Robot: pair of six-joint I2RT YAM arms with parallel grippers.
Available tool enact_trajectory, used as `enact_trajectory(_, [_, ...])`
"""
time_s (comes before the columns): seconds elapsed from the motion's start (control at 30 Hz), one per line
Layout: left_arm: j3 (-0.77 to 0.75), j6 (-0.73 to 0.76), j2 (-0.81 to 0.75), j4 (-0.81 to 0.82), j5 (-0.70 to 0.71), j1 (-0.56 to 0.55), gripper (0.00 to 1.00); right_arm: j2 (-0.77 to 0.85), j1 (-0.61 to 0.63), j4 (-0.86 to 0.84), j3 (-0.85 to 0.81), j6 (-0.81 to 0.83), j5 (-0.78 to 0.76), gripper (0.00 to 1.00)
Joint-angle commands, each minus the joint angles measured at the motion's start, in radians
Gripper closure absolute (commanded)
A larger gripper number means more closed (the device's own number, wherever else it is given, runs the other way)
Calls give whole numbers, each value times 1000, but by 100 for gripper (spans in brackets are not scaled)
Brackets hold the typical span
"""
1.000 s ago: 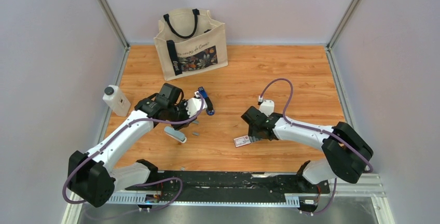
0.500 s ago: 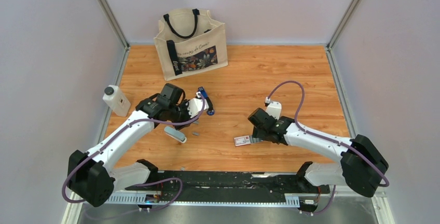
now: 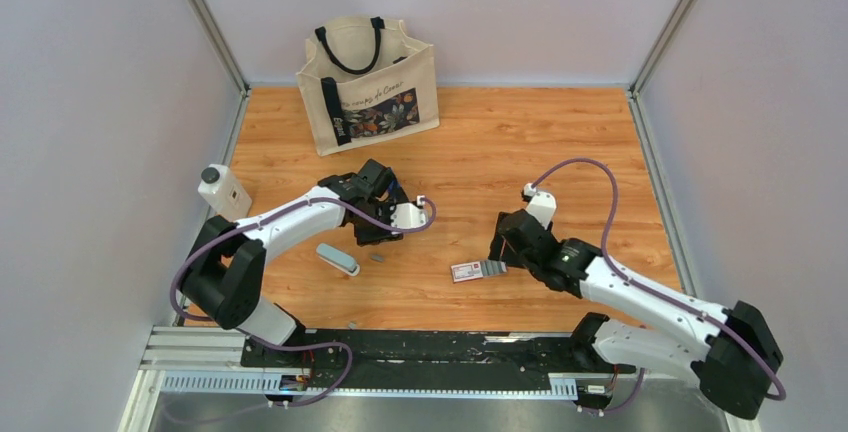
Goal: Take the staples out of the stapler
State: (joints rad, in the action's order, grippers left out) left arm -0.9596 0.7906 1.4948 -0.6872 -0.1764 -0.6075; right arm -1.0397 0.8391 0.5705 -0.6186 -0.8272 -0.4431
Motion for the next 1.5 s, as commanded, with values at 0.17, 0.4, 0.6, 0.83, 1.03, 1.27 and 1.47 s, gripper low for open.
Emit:
enact_trajectory(0.17, [16,294,-10,-6,-92,-5,57,216,-58,-169,76,129,43,31])
enact_trajectory(0.4, [-34,335,65,-52,-110,-5,57,248,-95,-187,65,171,98,31])
enact_trajectory(0.6, [-19,395,74,-51,-141,-5,55,299,-127,-190,63,184,141,32])
enact_trajectory(0.83, [-62,400,125,-71,-129,-3,55,314,-144,-189,56,192,176,32])
enact_trajectory(1.03, [-51,400,142,-32,-104,-1,56,317,-152,-192,57,197,191,32])
enact_trajectory(1.27, [-24,398,144,12,-69,-1,56,317,-153,-204,63,195,213,33])
enact_trajectory(1.47, [-5,401,137,64,-49,-1,56,317,-153,-212,69,194,225,34])
